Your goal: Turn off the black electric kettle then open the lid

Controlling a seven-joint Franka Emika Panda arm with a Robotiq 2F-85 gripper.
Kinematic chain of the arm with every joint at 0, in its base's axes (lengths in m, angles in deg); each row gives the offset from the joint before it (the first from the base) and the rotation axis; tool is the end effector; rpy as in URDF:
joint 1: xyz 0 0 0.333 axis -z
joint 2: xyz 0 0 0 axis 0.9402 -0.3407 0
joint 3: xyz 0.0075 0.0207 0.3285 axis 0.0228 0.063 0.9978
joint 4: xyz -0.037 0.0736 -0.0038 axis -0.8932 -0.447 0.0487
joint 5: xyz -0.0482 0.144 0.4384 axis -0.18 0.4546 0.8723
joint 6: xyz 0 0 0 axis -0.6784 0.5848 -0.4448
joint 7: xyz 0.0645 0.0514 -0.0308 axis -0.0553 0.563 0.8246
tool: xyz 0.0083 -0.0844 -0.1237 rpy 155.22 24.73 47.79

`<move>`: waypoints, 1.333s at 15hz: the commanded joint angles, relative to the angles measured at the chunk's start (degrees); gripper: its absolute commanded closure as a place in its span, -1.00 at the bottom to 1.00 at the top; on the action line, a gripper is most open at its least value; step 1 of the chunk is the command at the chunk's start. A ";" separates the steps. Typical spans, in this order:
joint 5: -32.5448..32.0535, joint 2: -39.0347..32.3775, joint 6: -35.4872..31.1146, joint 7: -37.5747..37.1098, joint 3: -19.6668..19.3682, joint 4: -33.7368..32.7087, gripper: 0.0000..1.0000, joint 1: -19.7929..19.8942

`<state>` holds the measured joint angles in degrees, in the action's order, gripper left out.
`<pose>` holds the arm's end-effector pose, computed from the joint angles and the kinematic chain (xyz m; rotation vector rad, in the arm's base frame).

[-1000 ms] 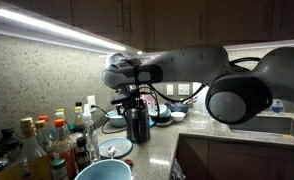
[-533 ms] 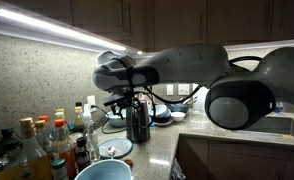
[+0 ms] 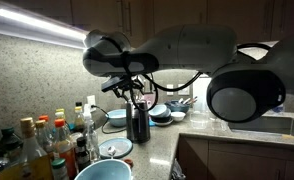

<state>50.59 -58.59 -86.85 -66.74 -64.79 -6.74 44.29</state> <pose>0.8135 0.2193 0.4397 2.3727 -0.9764 0.4453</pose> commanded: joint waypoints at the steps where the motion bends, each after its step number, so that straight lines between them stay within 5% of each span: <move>1: -0.54 0.45 1.39 0.30 1.60 0.00 -1.00 0.97; 5: 0.05 0.86 2.73 0.38 2.69 0.00 -1.00 2.83; 8: 3.75 0.66 -5.78 7.51 7.03 0.16 -1.00 5.87; 13: 3.42 -1.29 -19.84 14.42 7.50 0.33 -1.00 7.30; 20: 2.42 -2.08 -15.75 11.54 6.02 0.54 -1.00 5.40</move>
<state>53.07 -60.43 -105.20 -54.32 -57.63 -6.40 50.95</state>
